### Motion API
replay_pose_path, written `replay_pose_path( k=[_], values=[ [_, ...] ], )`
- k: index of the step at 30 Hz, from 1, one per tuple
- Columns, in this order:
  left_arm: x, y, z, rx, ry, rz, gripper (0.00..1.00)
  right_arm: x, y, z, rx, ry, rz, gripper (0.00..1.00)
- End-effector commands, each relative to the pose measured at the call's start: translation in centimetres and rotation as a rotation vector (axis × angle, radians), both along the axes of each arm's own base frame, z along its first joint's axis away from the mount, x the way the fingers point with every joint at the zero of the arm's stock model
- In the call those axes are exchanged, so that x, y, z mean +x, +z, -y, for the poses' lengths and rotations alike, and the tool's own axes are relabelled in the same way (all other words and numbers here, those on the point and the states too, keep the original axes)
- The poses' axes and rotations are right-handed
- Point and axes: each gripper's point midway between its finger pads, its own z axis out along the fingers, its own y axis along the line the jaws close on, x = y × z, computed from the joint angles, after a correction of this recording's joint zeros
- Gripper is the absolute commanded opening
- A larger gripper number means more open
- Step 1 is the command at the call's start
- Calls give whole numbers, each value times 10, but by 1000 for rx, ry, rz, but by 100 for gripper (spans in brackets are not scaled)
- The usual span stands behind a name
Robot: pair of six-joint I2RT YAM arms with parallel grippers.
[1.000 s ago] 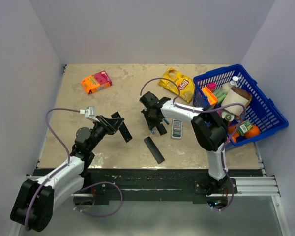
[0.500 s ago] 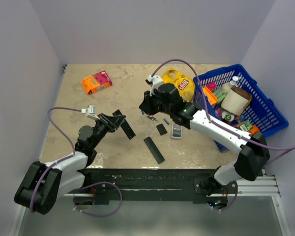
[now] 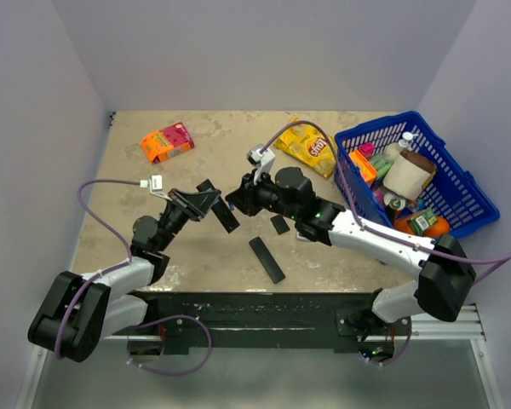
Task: Load the batteries into the remote control
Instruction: Load the battery into the remote control.
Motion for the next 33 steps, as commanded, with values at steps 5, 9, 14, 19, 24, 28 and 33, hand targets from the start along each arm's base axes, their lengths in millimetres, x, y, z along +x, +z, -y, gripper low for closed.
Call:
replay_pose_path(
  k=[5,9,14,19,24,28,33],
  values=[
    [-5,50,2,-93,-23,140,0,-20,27,-8,121,52,70,0],
    [-5,53,0,-128,-17,126,0,-25,25,-10,123,55,91,0],
    [-4,57,-1,-169,-19,108,0,-26,23,-10,116,48,118,0],
    [-4,60,-3,-205,-18,92,0,-25,18,-9,103,33,121,0],
    [-5,65,-4,-227,-20,92,0,-23,16,-6,95,19,130,0],
    [-5,68,-4,-236,-24,95,0,-24,13,-5,89,18,134,0],
    [-5,69,-5,-246,-16,94,0,-27,8,-6,74,35,130,0]
  ],
)
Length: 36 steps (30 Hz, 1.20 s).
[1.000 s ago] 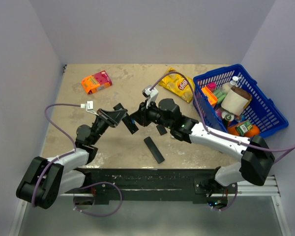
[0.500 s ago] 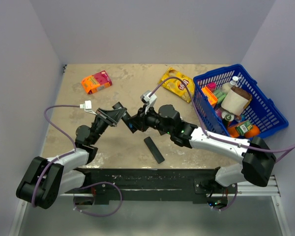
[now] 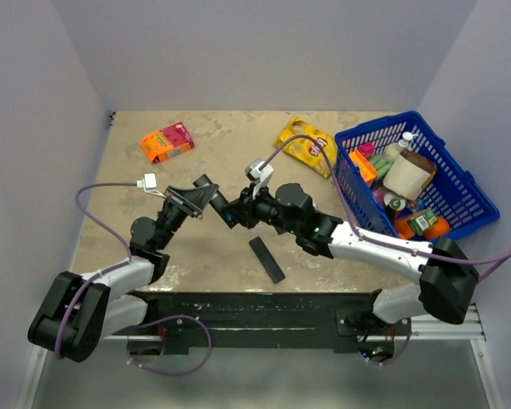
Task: Load the batteries into the remote control
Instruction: Load the battery into the remote control.
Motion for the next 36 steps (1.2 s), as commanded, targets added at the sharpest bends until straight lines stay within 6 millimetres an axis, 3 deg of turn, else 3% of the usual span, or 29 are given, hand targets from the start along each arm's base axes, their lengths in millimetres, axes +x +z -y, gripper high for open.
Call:
replay_pose_path(
  k=[1,36],
  values=[
    [-3,39,-4,-68,16,110,0,-3,21,2,37,1,66,0],
    [1,81,-13,-159,57,207,0,-23,-52,-10,-200,109,-46,1]
  ],
)
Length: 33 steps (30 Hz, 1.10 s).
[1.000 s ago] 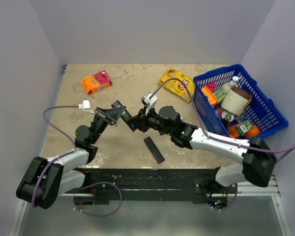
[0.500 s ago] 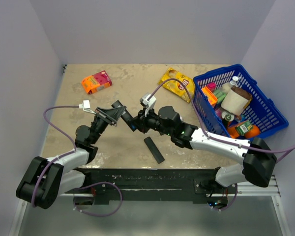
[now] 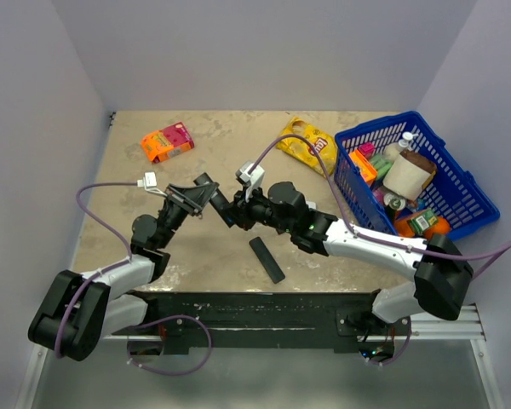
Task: Load the batteries into the remote control
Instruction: Load the battery into the remote control.
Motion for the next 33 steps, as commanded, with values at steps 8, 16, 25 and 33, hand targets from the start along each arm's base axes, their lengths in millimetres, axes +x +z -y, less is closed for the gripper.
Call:
replay_pose_path(
  k=[8,16,25,33],
  values=[
    [-6,77,-11,-137,30,223,0,-9,-28,7,-67,-31,-64,10],
    [-8,53,-5,-88,9,169,0,-3,-6,1,-27,-41,-36,13],
    [-13,22,0,-32,-16,96,0,2,5,2,3,-68,-20,16],
    [-11,19,4,-28,-33,78,0,5,11,3,28,-92,-12,18]
  ],
)
